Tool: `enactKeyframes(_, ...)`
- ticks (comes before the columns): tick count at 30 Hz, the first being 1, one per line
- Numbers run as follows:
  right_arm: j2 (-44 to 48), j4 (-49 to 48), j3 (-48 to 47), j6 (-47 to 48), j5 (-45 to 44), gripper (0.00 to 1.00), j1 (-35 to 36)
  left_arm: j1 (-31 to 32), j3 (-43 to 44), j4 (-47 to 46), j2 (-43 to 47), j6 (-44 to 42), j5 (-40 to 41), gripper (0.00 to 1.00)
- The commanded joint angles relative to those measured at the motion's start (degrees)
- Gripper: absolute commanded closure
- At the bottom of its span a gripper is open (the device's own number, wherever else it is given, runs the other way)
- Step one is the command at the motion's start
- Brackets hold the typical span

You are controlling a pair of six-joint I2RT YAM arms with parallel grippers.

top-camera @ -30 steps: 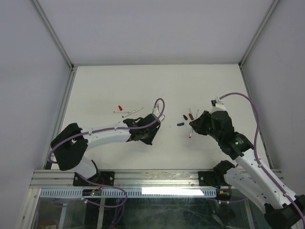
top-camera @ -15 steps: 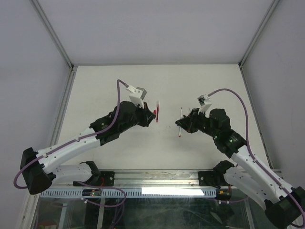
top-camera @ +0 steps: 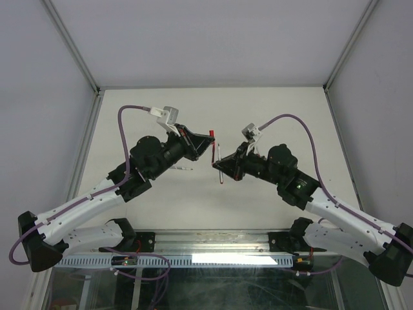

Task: Insert the pens into the pen caps
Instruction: Insert the pen cap onto the pen.

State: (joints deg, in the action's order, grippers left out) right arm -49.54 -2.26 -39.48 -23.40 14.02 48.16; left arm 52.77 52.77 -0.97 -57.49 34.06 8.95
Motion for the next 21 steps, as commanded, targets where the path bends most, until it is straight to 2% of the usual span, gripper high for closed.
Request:
enactKeyframes(1,-1.7,-8.0,-4.0,2.8,1.3,1.0,2.8,-0.6,1.8,-5.7,1.3,1.8,-2.9,1.0)
enactKeyframes(21,-1.7,-6.4,-3.3,2.5,-0.7,1.0,4.3,-0.6,1.1,-7.0,2.1,2.2,-3.3,1.0)
